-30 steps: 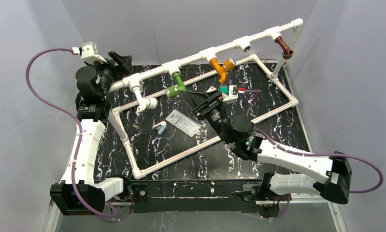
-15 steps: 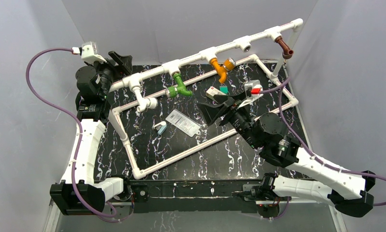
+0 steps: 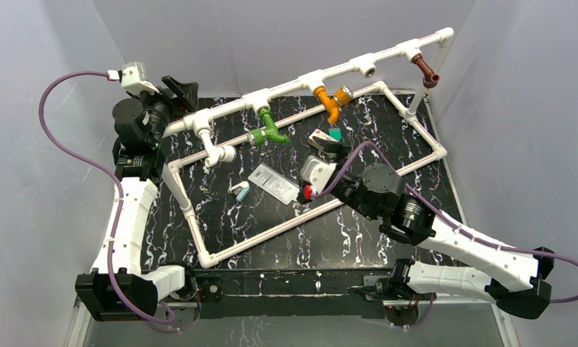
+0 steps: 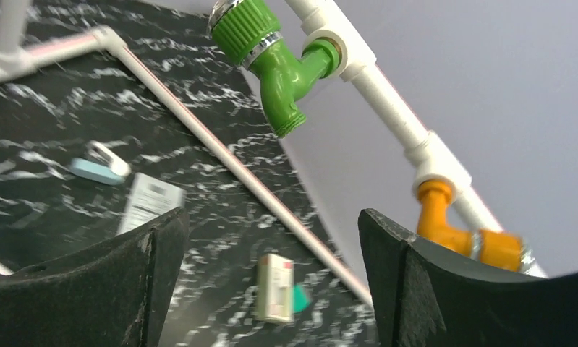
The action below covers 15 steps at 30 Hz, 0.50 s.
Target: Install the water faucets
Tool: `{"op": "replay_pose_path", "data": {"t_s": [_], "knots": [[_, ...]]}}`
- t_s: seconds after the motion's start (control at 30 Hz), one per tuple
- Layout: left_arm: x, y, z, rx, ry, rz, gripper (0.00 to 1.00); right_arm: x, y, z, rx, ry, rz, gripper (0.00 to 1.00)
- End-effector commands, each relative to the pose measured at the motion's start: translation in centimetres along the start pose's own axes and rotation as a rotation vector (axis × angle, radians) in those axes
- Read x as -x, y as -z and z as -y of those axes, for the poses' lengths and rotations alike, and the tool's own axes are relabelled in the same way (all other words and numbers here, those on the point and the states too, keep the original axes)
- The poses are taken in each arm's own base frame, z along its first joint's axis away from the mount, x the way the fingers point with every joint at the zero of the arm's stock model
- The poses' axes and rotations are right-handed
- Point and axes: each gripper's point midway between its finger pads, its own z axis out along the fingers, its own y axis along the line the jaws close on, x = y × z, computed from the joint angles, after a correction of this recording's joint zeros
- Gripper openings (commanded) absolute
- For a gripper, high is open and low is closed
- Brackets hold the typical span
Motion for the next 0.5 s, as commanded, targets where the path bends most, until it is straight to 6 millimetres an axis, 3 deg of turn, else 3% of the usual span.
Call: {"op": "replay_pose_path", "data": {"t_s": [0.0, 0.23, 0.47], "knots": [[-16.1, 2.4, -8.1, 0.258, 0.090, -0.506, 0.75, 2.4, -0.8, 2.3, -0.049, 0.407, 0.087, 0.94], [-16.2, 2.4, -8.1, 0.256, 0.094, -0.509, 0.75, 4.1, -3.0, 3.6, -0.164, 0.732, 0.128, 0.97], [-16.2, 2.4, -8.2, 0.259, 0.097, -0.510, 0.75, 5.2, -5.2, 3.2, -0.193, 0.908, 0.160, 0.98]]}}
